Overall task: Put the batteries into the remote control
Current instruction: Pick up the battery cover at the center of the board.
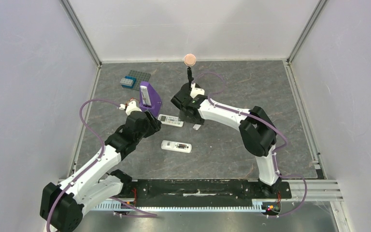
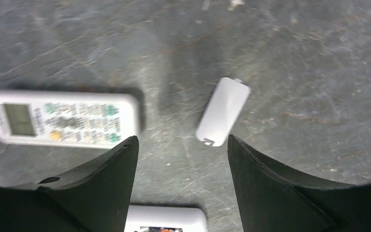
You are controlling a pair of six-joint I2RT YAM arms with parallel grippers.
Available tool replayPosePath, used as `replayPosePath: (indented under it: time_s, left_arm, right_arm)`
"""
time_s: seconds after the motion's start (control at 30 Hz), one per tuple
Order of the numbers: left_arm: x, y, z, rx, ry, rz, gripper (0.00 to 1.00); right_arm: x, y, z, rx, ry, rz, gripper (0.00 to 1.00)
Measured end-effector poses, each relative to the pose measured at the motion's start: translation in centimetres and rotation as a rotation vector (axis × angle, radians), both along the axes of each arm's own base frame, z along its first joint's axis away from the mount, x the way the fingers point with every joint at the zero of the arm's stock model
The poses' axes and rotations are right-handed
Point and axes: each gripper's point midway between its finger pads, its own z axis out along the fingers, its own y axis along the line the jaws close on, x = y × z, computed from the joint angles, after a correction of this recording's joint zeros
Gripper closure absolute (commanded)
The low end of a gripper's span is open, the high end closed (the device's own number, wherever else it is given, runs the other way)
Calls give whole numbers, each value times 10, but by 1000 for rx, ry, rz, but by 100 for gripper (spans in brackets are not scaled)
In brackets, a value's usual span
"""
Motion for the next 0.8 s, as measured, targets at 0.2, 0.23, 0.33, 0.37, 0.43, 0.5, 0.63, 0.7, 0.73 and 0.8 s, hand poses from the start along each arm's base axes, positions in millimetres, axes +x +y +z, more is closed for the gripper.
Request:
replayPosePath:
  time_s: [0.2,0.23,0.33,0.37,0.43,0.5,0.63,0.7,0.73,0.8]
  left_arm:
    - [2,1,1,-20,2,-4,38]
    - [2,1,1,-22,1,-3,38]
    - [3,2,0,-26,5,0,38]
    - [3,2,0,-28,6,-1,38]
    - [2,3,-2,-31,11,-1,38]
    - [2,5,-4,-31,15,3,38]
    - [2,8,-7,-30,25,12,38]
    - [2,10,-9,-28,30,18,38]
    - [2,11,-10,-27,31,21,38]
    - [2,12,-10,-27,30,25,38]
  right_arm:
    - [-16,-38,-28,-89,59,-131,31]
    - [-18,-43,-32,-101,67,-142,31]
    - [-20,-48,-37,-109,75,-160,31]
    - [-20,-48,-37,-107,74,-162,32]
    - [-18,-47,-36,-96,68,-169,31]
    - [-16,-46,-37,-88,64,-176,32]
    - [-12,-43,-43,-75,66,-183,37]
    - [-11,-43,-50,-74,79,-186,42]
    - [-11,-44,-53,-74,84,-187,44]
    - [-11,-44,-57,-68,90,-193,48]
